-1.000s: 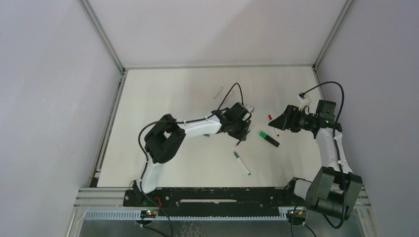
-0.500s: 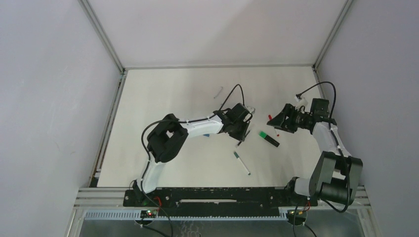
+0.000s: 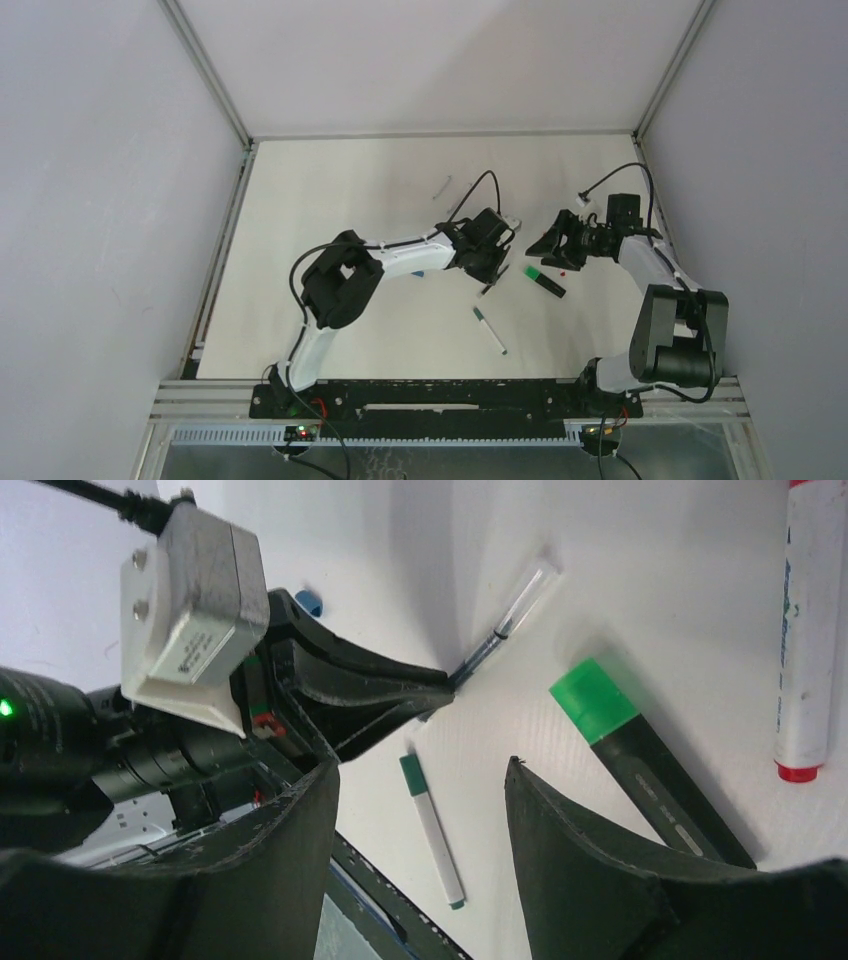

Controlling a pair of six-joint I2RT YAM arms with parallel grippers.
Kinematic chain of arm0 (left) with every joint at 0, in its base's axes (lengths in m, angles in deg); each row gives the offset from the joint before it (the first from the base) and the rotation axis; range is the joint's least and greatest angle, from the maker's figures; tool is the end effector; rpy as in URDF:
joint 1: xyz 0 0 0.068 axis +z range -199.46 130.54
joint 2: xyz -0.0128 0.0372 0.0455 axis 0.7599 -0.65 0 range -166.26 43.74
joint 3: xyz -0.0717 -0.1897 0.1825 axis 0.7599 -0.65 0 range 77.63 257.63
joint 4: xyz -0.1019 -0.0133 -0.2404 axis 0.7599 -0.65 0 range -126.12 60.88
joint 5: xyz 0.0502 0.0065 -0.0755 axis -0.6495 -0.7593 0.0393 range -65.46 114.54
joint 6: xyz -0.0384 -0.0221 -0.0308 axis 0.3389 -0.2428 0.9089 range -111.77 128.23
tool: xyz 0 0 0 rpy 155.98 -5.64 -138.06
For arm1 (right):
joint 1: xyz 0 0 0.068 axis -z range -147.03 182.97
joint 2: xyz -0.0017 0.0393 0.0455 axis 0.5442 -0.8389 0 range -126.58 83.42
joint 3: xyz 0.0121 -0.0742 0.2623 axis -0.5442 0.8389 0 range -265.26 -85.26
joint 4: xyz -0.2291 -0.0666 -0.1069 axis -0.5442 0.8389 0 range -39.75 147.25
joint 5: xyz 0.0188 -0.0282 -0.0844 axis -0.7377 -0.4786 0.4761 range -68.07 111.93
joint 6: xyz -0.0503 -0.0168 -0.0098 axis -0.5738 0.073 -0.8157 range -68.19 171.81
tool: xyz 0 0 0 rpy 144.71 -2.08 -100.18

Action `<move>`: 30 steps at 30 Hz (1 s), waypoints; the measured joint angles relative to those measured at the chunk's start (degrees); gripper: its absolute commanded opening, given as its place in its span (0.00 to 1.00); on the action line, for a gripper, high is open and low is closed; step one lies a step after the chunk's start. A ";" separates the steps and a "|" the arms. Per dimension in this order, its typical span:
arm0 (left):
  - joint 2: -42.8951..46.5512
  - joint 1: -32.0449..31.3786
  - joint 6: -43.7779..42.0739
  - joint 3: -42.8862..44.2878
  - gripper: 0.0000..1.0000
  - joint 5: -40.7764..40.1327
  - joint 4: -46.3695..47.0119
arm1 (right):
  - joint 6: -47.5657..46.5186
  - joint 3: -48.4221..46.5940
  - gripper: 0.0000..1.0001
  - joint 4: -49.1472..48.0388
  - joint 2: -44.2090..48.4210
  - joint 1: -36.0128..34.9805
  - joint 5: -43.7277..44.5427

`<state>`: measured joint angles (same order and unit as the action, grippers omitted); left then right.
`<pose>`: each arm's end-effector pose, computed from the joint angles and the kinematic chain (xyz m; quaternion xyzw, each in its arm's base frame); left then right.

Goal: Insert the pens into the pen caps
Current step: Pick up the pen from the center of the board.

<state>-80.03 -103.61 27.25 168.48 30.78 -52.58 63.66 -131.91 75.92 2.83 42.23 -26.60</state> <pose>0.2694 -0.3796 0.1591 0.3035 0.9065 -0.2140 0.2008 0.2639 -0.0160 0.2028 0.0553 0.8846 0.4019 0.2298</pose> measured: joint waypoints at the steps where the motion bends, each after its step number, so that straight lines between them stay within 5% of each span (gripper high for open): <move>1: 0.00 -0.07 -0.09 -0.11 0.00 -0.11 0.28 | 0.59 -0.70 0.68 0.00 -0.70 -0.33 0.50; 10: 0.46 -0.11 -0.07 -0.98 0.00 -0.52 1.55 | 5.01 -4.72 0.63 0.07 -4.68 -2.29 5.51; 16: 0.46 -0.09 0.20 -0.98 0.00 -0.22 1.53 | 9.60 -10.58 0.30 1.03 -10.05 -7.61 14.67; 18: 0.46 -0.09 0.46 -0.98 0.00 -0.04 1.53 | 11.02 -12.35 0.26 1.79 -12.26 -9.55 17.59; 30: 0.46 0.13 1.46 -1.11 0.00 1.07 1.79 | 14.69 -16.57 0.39 4.70 -22.14 -14.51 24.13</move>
<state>-79.57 -103.48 28.72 167.37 31.85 -50.79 78.35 -148.48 80.62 -19.32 27.72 -2.47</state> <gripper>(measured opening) 0.043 0.363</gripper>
